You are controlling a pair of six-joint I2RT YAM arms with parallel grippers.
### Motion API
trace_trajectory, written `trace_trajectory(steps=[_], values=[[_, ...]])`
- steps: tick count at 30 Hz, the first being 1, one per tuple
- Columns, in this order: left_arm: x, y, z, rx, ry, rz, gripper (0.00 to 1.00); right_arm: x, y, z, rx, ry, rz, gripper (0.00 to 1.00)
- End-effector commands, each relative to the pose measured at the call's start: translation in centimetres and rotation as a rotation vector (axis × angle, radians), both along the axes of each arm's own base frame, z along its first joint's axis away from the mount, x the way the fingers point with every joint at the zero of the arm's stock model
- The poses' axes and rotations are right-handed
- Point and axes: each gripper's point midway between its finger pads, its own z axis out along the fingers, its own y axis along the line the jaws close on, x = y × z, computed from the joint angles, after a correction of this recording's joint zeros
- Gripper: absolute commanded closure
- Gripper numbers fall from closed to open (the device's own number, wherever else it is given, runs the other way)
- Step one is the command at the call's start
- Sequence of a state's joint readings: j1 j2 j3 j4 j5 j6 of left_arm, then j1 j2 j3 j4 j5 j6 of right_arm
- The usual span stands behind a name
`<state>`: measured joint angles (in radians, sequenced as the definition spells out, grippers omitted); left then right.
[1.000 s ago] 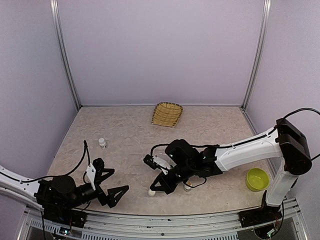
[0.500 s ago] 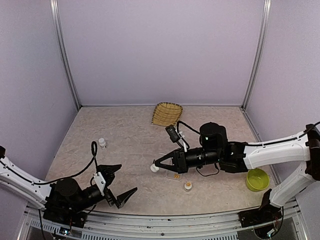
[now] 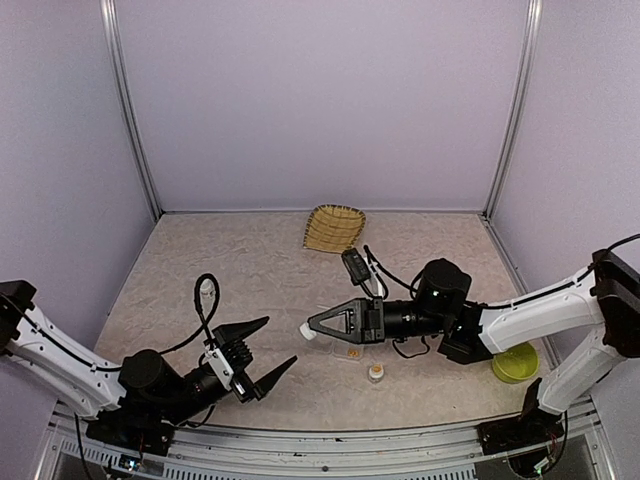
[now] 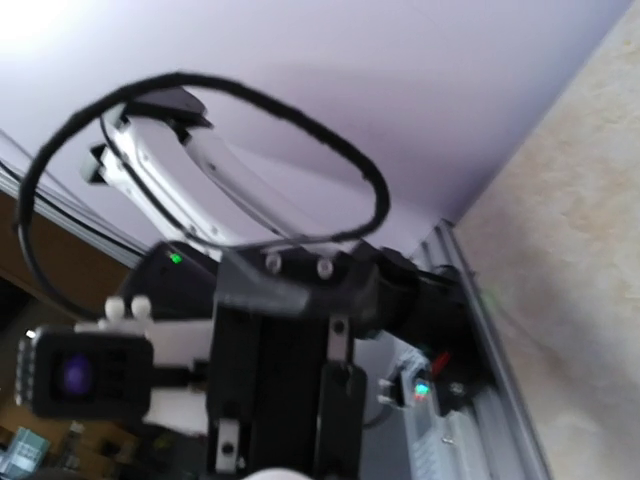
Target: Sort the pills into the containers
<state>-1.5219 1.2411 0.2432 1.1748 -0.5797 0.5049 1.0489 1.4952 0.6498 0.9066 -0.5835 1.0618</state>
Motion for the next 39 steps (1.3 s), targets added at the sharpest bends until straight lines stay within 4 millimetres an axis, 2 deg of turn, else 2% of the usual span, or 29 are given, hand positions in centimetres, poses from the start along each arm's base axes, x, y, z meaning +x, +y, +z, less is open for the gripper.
trace_trajectory(steps=[1, 12, 27, 39], values=[[-1.3, -1.6, 2.6, -0.06, -0.073, -0.072, 0.31, -0.4, -0.3, 1.2, 0.115, 0.073, 0.042, 1.0], [-1.5, -2.8, 2.8, -0.044, -0.125, -0.078, 0.42, -0.8, -0.4, 1.7, 0.193, 0.153, 0.084, 1.0], [-0.8, -3.3, 4.7, -0.098, -0.158, -0.072, 0.47, -1.1, -0.3, 1.2, 0.183, 0.157, 0.087, 1.0], [-0.7, -4.2, 4.5, -0.084, -0.153, -0.1, 0.53, -1.3, -0.3, 1.3, 0.189, 0.158, 0.1, 1.0]])
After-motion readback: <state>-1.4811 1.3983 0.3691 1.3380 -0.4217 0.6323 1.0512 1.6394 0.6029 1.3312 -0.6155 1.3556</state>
